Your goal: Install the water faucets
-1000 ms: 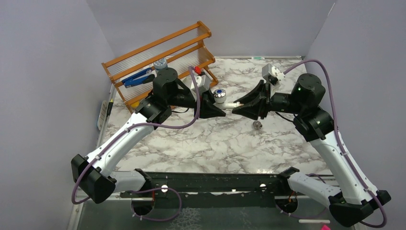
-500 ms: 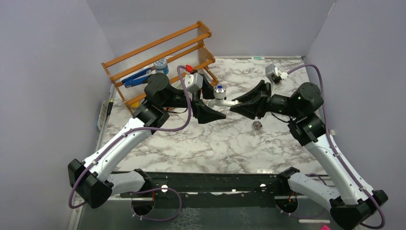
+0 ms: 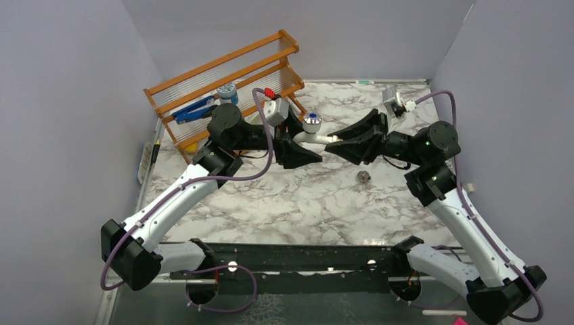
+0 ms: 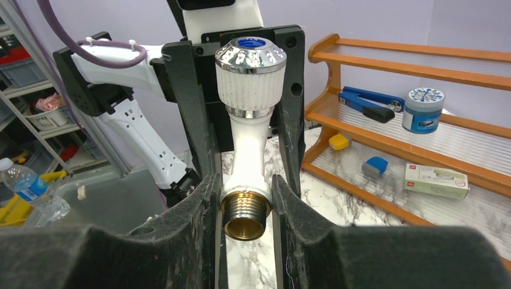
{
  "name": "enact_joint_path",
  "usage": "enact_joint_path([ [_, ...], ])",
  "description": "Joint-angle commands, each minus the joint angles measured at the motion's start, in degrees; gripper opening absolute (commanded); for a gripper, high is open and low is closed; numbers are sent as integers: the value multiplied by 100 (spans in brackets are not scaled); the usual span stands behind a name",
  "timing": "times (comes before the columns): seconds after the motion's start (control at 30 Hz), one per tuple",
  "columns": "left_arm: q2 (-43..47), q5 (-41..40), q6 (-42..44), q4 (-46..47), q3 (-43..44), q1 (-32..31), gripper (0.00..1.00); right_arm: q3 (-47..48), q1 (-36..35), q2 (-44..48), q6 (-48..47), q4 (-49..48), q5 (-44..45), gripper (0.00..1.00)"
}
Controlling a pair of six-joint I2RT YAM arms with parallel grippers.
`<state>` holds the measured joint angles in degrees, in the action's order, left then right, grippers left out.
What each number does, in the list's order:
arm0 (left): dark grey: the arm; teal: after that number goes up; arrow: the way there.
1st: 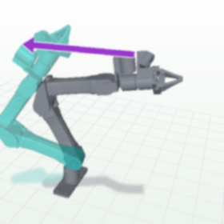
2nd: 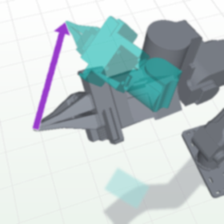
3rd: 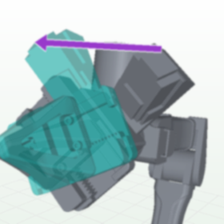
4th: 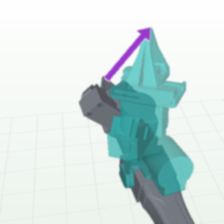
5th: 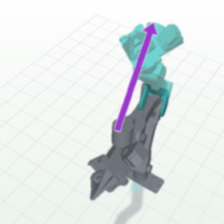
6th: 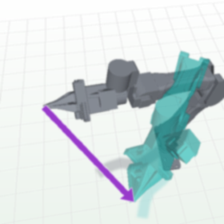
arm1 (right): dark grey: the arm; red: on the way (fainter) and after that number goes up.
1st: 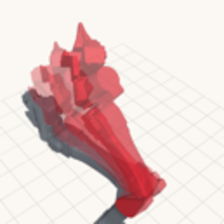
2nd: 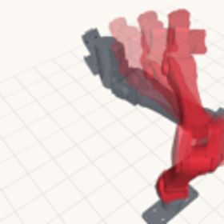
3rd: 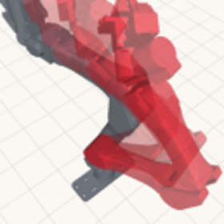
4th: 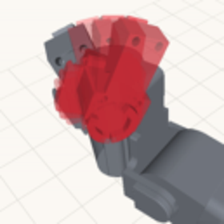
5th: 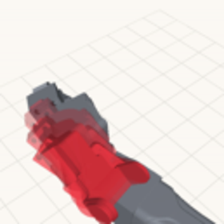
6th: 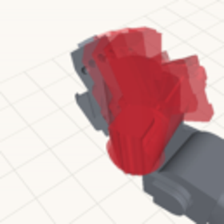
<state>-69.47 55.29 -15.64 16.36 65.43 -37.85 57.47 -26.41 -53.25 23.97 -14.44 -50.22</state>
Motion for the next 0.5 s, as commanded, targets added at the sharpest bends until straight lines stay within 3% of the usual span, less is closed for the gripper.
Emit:
enact_joint_path([
  [0.0,-40,94,-148,234,135,-4,56,-44,-13,-78,82,-509,-6,0],
  [0.2,-97,137,-209,304,180,-4,46,-94,-13,-183,152,-694,-129,0],
  [0.47,-112,136,-311,463,184,-1,43,-145,-15,-247,105,-700,-283,0],
])
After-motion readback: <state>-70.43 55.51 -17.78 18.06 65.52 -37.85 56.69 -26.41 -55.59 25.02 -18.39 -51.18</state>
